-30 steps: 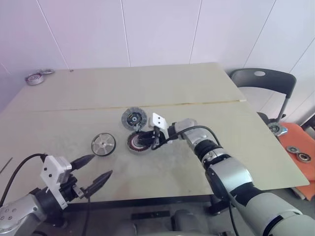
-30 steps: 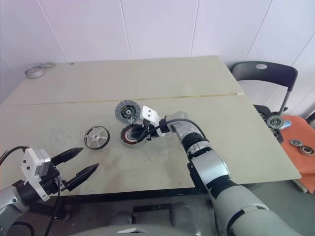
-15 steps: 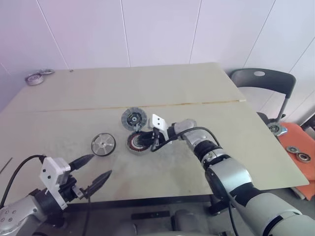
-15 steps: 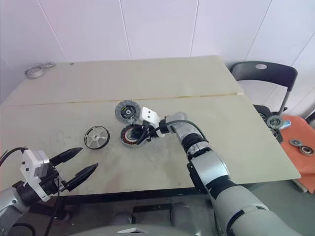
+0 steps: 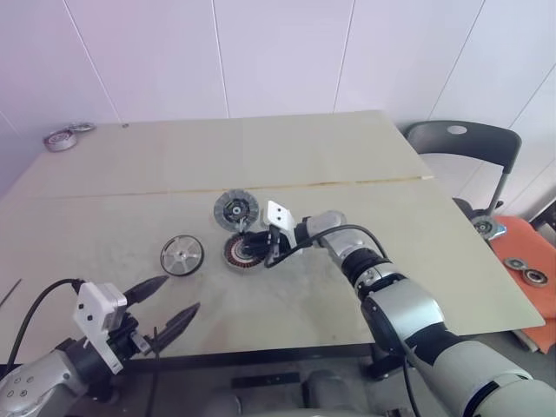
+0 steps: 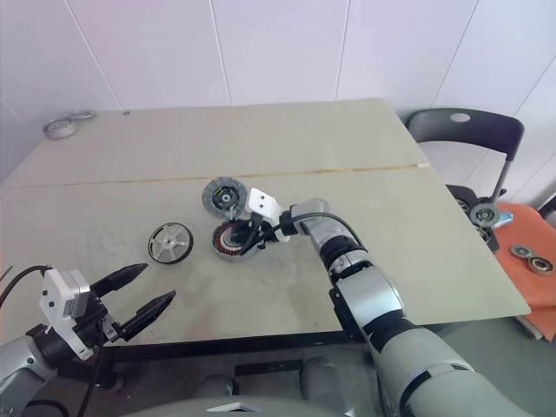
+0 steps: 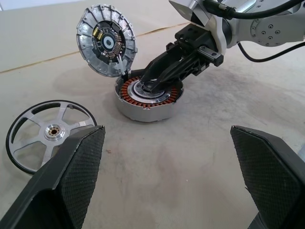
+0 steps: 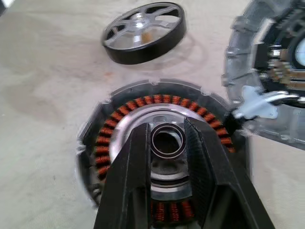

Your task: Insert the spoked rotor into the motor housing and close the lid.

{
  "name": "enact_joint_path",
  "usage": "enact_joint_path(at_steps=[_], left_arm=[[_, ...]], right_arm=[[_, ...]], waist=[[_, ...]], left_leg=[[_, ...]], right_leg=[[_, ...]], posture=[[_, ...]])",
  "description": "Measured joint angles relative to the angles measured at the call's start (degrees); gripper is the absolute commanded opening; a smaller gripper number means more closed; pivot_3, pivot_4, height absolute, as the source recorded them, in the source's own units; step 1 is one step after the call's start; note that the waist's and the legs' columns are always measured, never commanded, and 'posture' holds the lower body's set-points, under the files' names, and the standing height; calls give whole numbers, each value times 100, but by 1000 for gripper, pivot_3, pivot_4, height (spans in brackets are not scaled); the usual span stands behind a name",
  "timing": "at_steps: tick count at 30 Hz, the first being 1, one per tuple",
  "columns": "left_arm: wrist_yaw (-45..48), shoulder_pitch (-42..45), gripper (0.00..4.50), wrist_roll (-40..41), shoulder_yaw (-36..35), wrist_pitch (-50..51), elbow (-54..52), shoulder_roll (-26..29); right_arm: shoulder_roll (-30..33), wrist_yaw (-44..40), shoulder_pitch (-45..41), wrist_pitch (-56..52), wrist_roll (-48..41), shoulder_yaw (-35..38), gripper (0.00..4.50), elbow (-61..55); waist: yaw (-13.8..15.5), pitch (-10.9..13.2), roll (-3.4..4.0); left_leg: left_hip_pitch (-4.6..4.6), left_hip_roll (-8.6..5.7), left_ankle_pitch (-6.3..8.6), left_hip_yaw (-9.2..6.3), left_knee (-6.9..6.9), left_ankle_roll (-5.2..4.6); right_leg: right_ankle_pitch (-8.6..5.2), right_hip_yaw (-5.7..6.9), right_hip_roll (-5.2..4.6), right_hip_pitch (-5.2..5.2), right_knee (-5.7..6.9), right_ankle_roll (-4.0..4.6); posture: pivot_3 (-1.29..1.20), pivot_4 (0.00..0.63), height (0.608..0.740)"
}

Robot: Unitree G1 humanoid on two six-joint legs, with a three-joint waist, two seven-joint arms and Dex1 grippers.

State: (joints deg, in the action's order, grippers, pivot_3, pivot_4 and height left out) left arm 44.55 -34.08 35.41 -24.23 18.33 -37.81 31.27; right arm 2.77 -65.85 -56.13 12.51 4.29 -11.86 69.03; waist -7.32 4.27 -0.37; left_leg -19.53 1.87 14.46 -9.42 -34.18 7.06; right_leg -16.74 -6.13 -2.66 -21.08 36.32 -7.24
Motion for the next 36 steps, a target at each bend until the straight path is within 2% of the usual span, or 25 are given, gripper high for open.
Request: enact_joint_path(at_steps=[8,21,36], left_arm=[[-104,4,4500,2,36,1,-14,1],[-195,82,4500,9,47,31,-52,8],[-171,106,4500,7,49,22,-47,11]], right_arm=[[2,119,1,39,10,0,664,12],[57,-408,1,24,-4,-1,664,10],[31,-96,2,71,10,-3,664,10]], waist=[[2,0,0],[2,0,0],[2,0,0]], left_leg=[[-1,0,0,0,0,0],[0,0,0,0,0,0],[0,0,0,0,0,0]], right_leg=[[0,0,0,0,0,0],[0,0,0,0,0,0],[0,0,0,1,0,0]], posture=[[0,0,740],[0,0,740],[0,0,740]])
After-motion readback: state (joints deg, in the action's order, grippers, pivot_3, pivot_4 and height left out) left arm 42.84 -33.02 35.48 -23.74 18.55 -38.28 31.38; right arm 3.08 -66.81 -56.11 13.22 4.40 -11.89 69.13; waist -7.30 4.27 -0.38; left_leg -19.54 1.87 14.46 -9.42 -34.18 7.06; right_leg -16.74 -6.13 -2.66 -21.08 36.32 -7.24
